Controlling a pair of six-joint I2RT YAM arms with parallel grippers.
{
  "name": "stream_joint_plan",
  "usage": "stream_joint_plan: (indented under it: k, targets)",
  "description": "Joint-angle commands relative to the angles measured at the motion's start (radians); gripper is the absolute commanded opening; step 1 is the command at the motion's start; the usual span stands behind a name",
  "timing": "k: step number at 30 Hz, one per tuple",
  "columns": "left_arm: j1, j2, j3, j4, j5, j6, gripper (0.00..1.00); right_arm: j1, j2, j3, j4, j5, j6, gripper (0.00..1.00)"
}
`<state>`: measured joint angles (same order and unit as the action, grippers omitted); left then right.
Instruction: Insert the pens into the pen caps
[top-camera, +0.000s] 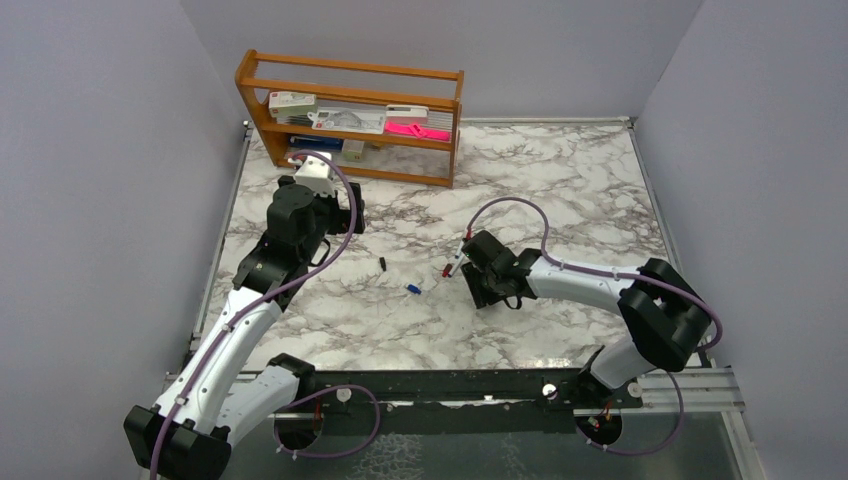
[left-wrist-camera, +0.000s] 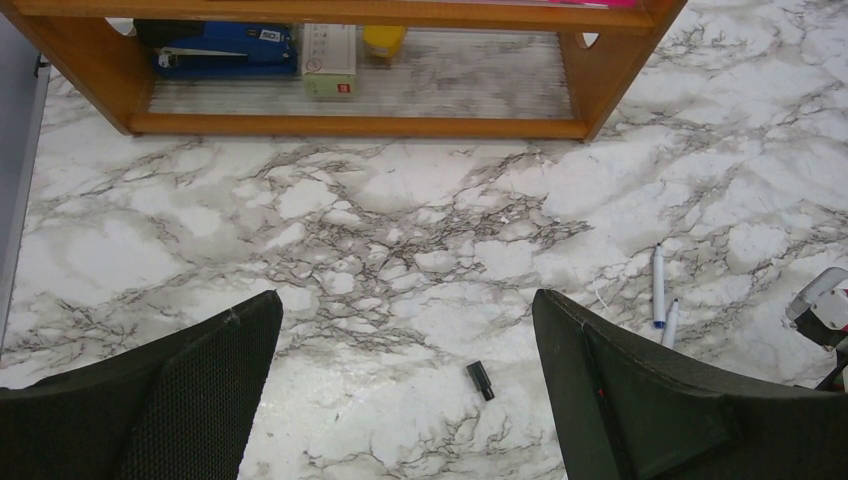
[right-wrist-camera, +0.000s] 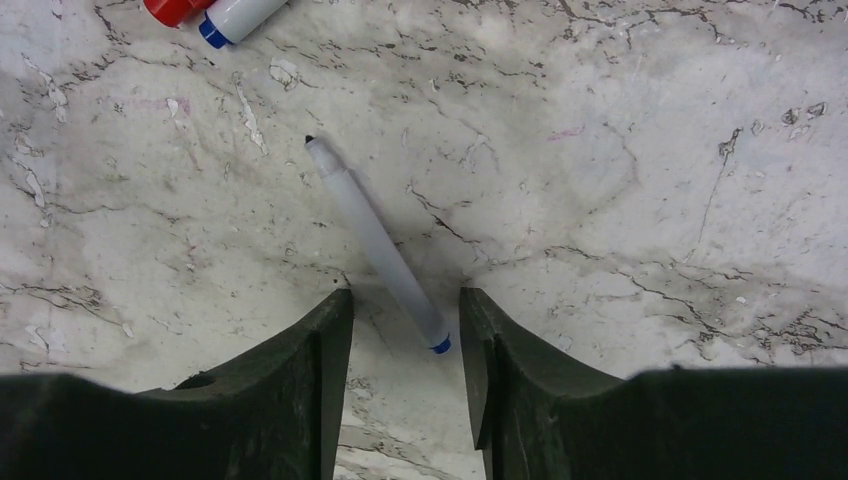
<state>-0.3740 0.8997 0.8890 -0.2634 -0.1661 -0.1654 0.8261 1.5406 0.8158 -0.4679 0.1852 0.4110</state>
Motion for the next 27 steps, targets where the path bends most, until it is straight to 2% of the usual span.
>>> stream_joint_plan:
  k: [1, 7, 11, 15, 17, 19, 22, 27]
  targets:
    - [0.005, -0.027, -0.011, 0.007, -0.013, 0.001, 0.99, 0.017, 0.042, 0.025, -0.056, 0.077, 0.035, 0.37]
    - [0.005, -0.005, -0.005, 0.0, 0.006, -0.018, 0.99, 0.023, 0.045, 0.028, -0.022, 0.029, 0.016, 0.03]
    - [0.006, 0.0, 0.002, -0.008, 0.039, -0.083, 0.99, 0.023, -0.056, 0.011, 0.0, 0.002, -0.003, 0.02]
    - [0.005, -0.017, -0.035, 0.045, 0.221, -0.241, 0.99, 0.022, -0.225, 0.008, 0.0, -0.033, 0.012, 0.02]
    - [0.004, -0.042, -0.113, 0.158, 0.347, -0.362, 0.99, 0.022, -0.334, 0.0, 0.033, -0.068, 0.018, 0.02]
    - [0.005, -0.074, -0.228, 0.348, 0.487, -0.512, 0.89, 0.022, -0.458, -0.02, 0.09, -0.113, 0.023, 0.02]
    - [0.0, -0.112, -0.379, 0.635, 0.606, -0.728, 0.77, 0.022, -0.622, -0.065, 0.217, -0.193, 0.026, 0.02]
    - [-0.071, -0.21, -0.397, 0.675, 0.581, -0.722, 0.75, 0.022, -0.725, -0.058, 0.289, -0.285, 0.044, 0.02]
